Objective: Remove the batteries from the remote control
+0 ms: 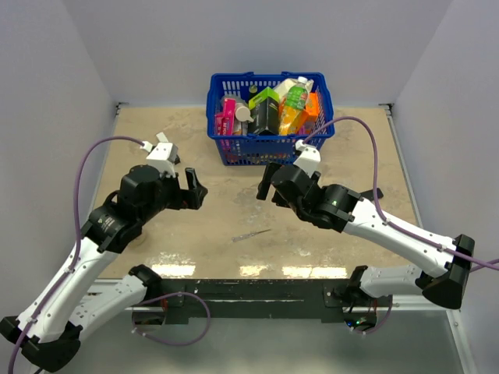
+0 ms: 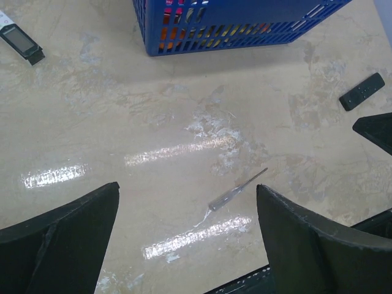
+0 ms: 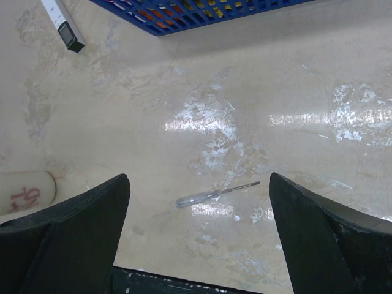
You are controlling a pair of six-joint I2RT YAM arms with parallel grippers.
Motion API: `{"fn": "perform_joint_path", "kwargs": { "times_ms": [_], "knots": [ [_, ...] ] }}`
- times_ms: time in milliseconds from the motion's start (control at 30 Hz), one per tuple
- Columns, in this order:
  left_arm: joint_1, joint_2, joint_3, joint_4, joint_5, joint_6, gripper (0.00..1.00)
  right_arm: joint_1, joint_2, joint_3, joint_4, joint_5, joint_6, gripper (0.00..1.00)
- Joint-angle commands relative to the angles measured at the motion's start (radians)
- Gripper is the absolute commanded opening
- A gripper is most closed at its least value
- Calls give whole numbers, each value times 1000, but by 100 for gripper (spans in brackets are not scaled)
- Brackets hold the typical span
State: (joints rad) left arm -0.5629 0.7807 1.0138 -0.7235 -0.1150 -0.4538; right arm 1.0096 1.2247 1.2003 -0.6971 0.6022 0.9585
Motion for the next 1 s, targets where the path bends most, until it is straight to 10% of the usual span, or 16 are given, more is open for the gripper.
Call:
{"fn": "perform_joint_path", "kwargs": {
  "times_ms": [0,633,967],
  "knots": [
    [8,0,45,-2,-41,-20,97,1,-22,38,-8,57,13,98],
    [34,474,437,-168,-641,-126,95,0,-120,-67,122,-44,-236,96],
    [333,799,514,-81,-512,-284,78,0,-252,-122,91,-116,-299,94]
  ]
}}
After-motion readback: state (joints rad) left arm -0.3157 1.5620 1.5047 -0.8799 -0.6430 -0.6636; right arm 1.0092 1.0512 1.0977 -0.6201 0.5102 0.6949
